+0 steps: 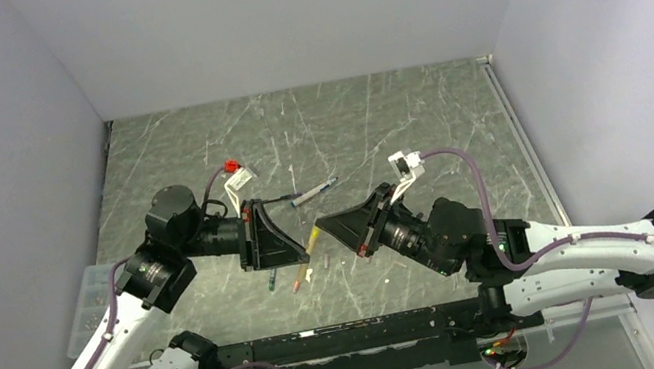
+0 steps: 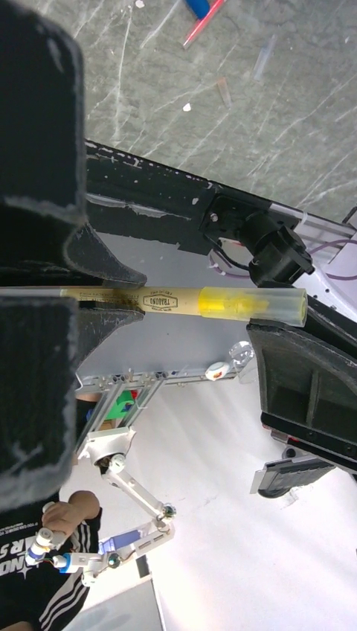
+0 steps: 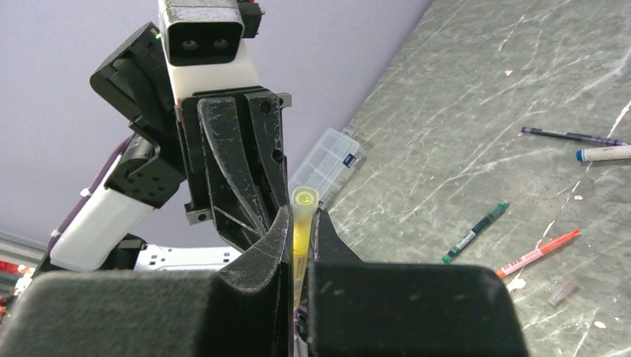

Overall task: Insert the pens into the pen caps
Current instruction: Press the pen cap onto the pen.

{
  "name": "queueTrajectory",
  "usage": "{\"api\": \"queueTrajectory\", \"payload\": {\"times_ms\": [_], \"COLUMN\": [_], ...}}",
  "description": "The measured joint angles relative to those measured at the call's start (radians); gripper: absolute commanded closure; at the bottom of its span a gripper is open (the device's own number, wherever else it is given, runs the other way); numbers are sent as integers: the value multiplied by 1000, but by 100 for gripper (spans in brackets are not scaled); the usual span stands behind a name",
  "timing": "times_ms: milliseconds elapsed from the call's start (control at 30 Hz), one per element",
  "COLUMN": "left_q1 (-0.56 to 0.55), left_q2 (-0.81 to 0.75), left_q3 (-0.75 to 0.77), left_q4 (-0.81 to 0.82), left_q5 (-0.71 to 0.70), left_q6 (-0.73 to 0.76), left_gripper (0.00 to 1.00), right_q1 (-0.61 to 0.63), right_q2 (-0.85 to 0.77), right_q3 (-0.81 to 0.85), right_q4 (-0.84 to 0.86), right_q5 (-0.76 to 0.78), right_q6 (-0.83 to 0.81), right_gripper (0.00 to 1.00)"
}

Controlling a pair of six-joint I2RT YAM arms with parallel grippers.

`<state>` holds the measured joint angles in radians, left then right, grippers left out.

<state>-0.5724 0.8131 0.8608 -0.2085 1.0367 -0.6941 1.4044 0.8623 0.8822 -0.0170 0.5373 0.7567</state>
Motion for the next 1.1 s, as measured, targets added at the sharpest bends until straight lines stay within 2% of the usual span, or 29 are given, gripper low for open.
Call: {"api": "queueTrajectory", "payload": {"times_ms": [267,633,767,867,1100], "left_q1": [5,10,11,13,31], "left_q2": [-2,-17,-21,-23,-38], "left_q3": [11,51,51,51,71], "left_q4": [-11,-126,-136,-136,-47], "left_q5": [49,74,73,70,24], "left_q6": [39,153,164,173,178], "left_gripper": [100,100,100,100,100], "right_q1": [0,3,6,10,46], "right_q2": [28,29,26,24,52], "right_q3": [42,56,67,71,44], "right_q4": [-10,-27,-50,-68,-238], "right_q5": [-52,-119,-120,-125,-196], "right_q6": [-51,-80,-80,-81,-78], "right_gripper": [100,100,82,73,52]}}
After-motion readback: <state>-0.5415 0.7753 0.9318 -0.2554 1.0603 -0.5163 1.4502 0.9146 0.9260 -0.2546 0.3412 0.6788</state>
